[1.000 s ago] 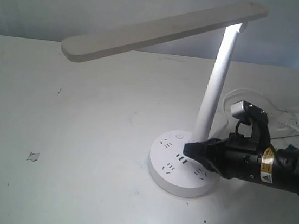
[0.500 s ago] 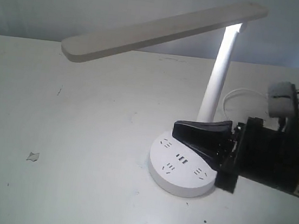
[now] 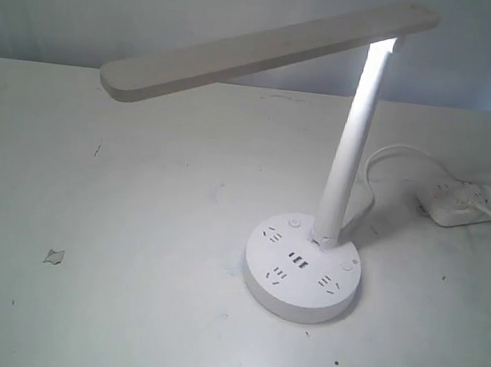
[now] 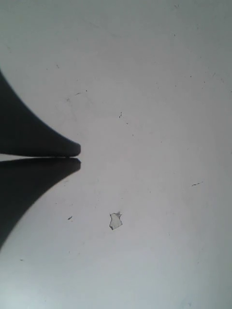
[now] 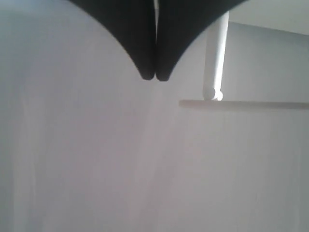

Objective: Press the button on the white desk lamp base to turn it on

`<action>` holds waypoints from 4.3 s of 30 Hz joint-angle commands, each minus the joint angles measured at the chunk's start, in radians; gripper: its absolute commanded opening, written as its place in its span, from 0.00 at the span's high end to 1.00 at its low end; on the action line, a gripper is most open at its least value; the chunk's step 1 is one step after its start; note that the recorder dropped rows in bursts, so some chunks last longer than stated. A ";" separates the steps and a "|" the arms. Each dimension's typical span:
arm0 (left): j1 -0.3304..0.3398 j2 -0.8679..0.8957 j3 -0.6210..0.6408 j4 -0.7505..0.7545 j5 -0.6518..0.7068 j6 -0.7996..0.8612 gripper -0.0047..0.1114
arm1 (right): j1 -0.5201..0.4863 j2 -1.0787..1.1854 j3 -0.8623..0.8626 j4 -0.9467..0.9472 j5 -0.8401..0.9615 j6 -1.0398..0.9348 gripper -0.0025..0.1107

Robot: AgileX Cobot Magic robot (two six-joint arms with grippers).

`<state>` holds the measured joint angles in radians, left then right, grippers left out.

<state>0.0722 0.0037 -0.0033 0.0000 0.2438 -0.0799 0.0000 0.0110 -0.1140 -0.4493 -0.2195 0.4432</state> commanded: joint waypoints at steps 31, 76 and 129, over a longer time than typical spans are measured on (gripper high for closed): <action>-0.005 -0.004 0.003 0.000 0.003 -0.003 0.96 | -0.145 -0.011 0.010 0.008 0.047 0.014 0.98; -0.005 -0.004 0.003 0.000 0.003 -0.003 0.96 | -0.151 -0.011 0.114 0.483 0.563 -0.544 0.98; -0.005 -0.004 0.003 0.000 0.003 -0.003 0.96 | -0.151 -0.011 0.114 0.483 0.563 -0.544 0.98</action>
<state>0.0722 0.0037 -0.0033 0.0000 0.2438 -0.0799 -0.1460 0.0048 -0.0023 0.0277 0.3443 -0.0965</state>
